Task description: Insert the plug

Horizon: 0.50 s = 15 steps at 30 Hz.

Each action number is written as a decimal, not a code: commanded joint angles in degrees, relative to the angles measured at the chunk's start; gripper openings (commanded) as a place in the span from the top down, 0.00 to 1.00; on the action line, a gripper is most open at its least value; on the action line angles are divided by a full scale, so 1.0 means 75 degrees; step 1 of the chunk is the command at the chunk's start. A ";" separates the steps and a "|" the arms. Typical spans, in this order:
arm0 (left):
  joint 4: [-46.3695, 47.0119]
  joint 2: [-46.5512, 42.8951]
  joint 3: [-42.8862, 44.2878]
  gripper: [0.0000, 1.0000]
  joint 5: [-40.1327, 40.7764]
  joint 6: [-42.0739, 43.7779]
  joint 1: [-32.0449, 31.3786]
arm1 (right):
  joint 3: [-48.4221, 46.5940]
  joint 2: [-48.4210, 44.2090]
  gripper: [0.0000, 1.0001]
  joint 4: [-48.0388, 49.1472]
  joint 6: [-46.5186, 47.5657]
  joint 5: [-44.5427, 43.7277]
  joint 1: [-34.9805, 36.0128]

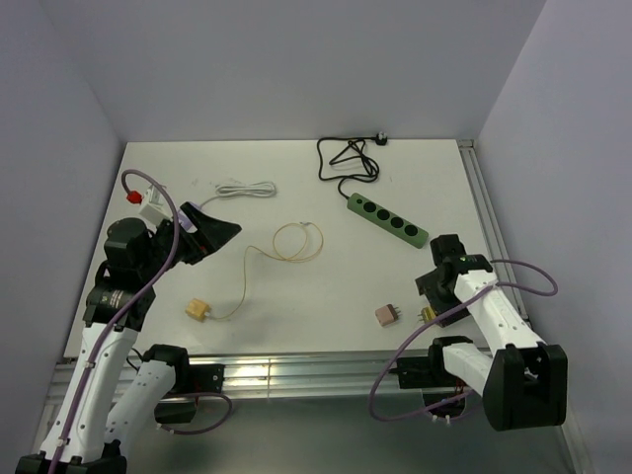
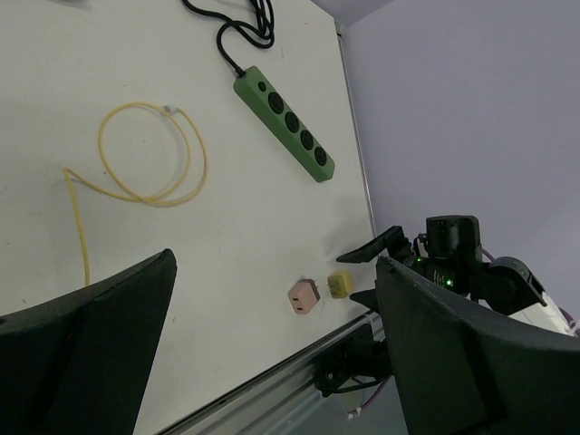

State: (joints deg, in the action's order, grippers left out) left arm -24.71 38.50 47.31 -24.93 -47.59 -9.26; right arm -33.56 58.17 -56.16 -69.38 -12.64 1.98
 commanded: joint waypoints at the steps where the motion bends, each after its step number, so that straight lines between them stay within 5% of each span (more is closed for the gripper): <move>1: 0.0118 -0.0083 0.0278 0.03 -0.0250 0.0159 -0.0020 | 0.0139 0.0153 0.13 0.0199 -0.0135 -0.0248 -0.0018; 7: 0.0095 -0.0024 0.0383 0.03 -0.0263 0.0170 -0.0020 | 0.0432 0.0212 0.21 0.0398 -0.0299 -0.0271 -0.0018; 15: 0.0329 -0.0012 0.0372 0.05 -0.0543 0.0041 -0.0020 | 0.0385 0.0482 0.47 0.1077 0.0601 -0.0049 0.0029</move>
State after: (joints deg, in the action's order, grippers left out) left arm -24.62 38.52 48.03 -26.48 -47.53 -9.26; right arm -30.17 61.39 -51.55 -68.12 -12.36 2.00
